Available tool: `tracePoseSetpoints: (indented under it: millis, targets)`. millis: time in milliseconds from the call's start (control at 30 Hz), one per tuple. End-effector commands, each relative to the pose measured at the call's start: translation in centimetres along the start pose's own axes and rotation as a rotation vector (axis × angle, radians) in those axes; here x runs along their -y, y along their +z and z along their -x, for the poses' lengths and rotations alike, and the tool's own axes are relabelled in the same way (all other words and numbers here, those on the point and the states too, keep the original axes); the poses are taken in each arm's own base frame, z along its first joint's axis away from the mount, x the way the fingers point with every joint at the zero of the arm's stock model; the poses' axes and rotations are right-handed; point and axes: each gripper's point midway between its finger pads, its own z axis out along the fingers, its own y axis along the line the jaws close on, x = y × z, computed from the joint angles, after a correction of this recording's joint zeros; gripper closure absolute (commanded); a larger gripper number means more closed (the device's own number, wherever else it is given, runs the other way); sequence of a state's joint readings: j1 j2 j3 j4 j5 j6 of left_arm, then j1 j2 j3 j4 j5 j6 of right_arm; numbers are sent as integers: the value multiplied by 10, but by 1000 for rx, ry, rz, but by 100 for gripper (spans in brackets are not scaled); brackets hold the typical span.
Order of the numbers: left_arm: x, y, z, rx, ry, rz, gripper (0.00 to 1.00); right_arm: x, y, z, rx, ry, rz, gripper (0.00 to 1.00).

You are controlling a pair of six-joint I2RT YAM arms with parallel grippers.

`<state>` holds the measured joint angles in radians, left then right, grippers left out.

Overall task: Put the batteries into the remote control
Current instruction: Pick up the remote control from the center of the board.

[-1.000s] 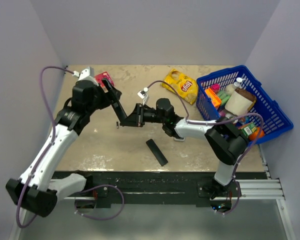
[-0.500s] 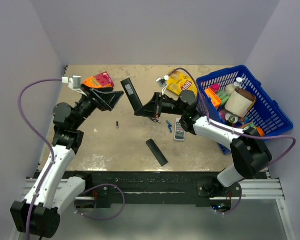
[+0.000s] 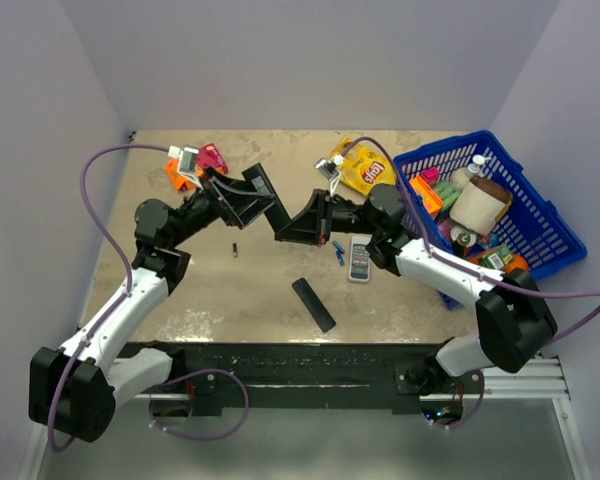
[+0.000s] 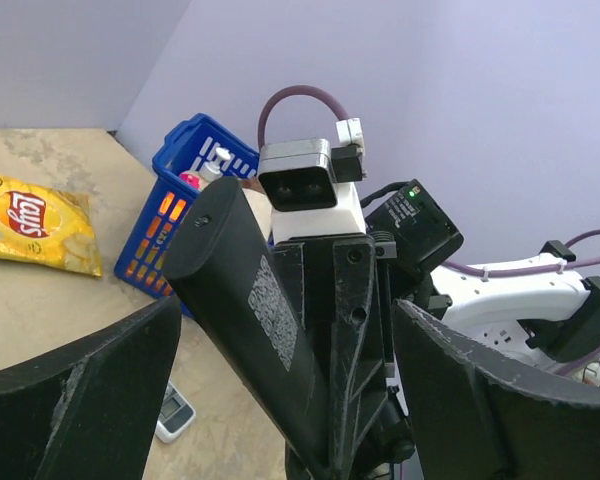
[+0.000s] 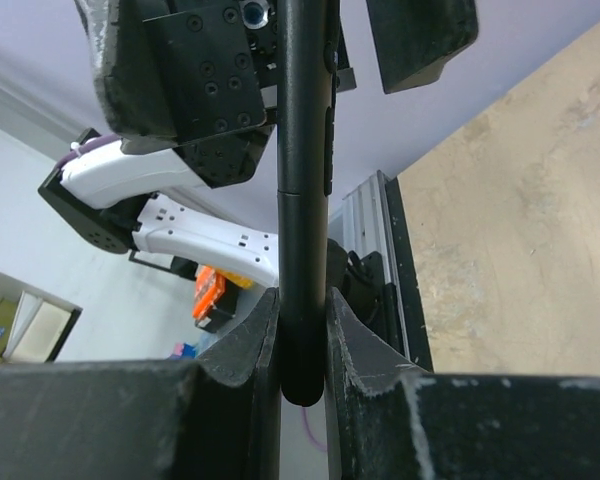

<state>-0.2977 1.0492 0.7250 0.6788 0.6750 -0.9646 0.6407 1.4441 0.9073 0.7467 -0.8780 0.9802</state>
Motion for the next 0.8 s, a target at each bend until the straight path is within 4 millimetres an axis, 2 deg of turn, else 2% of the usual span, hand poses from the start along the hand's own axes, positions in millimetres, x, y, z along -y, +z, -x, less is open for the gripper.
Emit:
tracePoseSetpoints:
  millis: [0,100,300,433,600,767]
  targets:
    - [17,8,18,51,34,-68,11,-14,-4,0,-16,-49,40,100]
    - [18,9,18,51,14,-77,14,-16,-4,-3,-25,-54,48,100]
    - [20,10,19,55,-11,-92,27,-16,-4,-3,-32,-58,51,100]
    - [20,9,19,57,-16,-89,42,-14,-4,-3,-30,-53,46,100]
    - [13,8,15,52,-39,-61,49,-11,-3,-4,-31,-52,39,100]
    - [14,6,12,56,-60,-70,63,-9,-2,-3,-30,-53,35,100]
